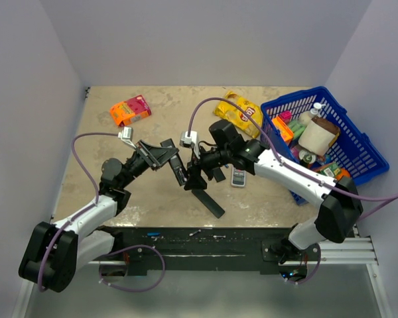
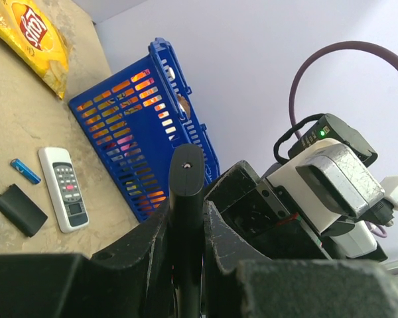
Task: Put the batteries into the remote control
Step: Load the battery into the remote control, then pick up the battery from the center of the board, then place the battery at the center of the board.
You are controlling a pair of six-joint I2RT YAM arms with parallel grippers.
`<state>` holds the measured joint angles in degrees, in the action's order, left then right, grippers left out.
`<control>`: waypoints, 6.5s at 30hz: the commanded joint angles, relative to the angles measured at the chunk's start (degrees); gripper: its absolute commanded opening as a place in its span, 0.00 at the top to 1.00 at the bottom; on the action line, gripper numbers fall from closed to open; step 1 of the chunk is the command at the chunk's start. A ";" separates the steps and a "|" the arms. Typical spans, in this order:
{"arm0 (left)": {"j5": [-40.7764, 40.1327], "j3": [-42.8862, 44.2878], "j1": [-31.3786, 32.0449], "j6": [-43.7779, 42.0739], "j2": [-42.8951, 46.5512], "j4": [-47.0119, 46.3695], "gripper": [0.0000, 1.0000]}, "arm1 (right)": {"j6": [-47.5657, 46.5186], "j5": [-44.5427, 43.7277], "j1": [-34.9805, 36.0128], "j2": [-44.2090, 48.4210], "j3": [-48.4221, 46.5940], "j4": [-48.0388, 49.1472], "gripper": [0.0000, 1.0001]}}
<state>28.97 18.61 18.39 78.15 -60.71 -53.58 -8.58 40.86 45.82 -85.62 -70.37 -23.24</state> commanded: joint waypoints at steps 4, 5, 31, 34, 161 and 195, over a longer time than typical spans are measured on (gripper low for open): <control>2.23 3.54 0.06 -3.97 1.82 0.23 1.00 | 3.48 4.66 -1.96 0.81 -2.32 1.45 0.28; 2.40 3.54 0.06 -4.14 1.99 0.49 1.00 | 4.09 4.75 -2.14 0.81 -2.49 1.62 0.28; 3.55 4.59 0.06 -4.41 2.35 0.41 1.00 | 8.14 5.81 -2.41 -0.60 -2.05 4.88 0.32; 3.55 4.59 -0.02 -4.06 2.26 0.15 1.00 | 8.05 5.98 -2.49 -0.68 -1.88 4.53 0.32; -11.04 7.05 -0.20 -31.30 6.04 31.61 1.00 | 10.69 -47.45 -12.78 -28.10 -12.42 -16.66 0.61; -34.76 10.13 -2.48 -35.96 15.53 57.88 1.00 | -9.00 -43.41 3.92 -28.89 -16.20 -19.65 0.97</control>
<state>4.14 26.76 16.45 43.66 -47.31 -4.56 -13.67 -0.73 49.23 -112.92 -85.41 -42.04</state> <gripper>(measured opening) 0.237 0.055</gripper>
